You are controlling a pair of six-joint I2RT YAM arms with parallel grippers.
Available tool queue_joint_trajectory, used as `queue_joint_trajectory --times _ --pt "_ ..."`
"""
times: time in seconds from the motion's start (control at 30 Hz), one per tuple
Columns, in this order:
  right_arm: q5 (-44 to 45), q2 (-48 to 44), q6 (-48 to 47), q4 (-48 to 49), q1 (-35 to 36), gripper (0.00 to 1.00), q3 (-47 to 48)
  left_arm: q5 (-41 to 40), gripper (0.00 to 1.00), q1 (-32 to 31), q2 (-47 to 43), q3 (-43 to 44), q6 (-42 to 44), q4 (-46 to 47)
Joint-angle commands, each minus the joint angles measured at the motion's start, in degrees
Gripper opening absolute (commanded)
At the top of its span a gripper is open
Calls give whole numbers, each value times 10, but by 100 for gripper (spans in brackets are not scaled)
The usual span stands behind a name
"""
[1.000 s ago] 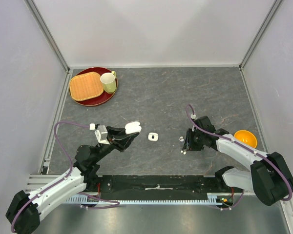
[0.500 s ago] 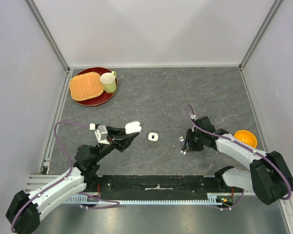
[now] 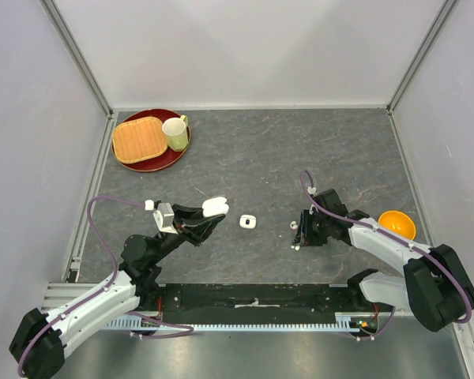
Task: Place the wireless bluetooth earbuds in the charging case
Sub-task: Pick up the earbud from the center of the board.
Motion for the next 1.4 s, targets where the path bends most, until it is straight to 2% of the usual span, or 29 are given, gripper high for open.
queue_joint_trajectory --times 0.0,0.4,0.77,0.97,1.17,1.37 --pt "1 1 3 12 4 34 -9 -5 2 2 -1 2 -18 20" --pt "-5 -9 7 34 5 22 -19 -6 2 1 -3 0 -21 18" --pt "-11 -67 23 35 5 0 -6 -9 2 2 -4 0 -18 17" --pt "-50 -91 16 48 5 0 21 -8 2 2 -5 0 -17 17" --pt "-142 -118 4 124 4 0 74 -1 2 1 -11 0 -16 16" --pt "-233 -120 -33 170 8 0 168 17 2 1 -11 5 -12 11"
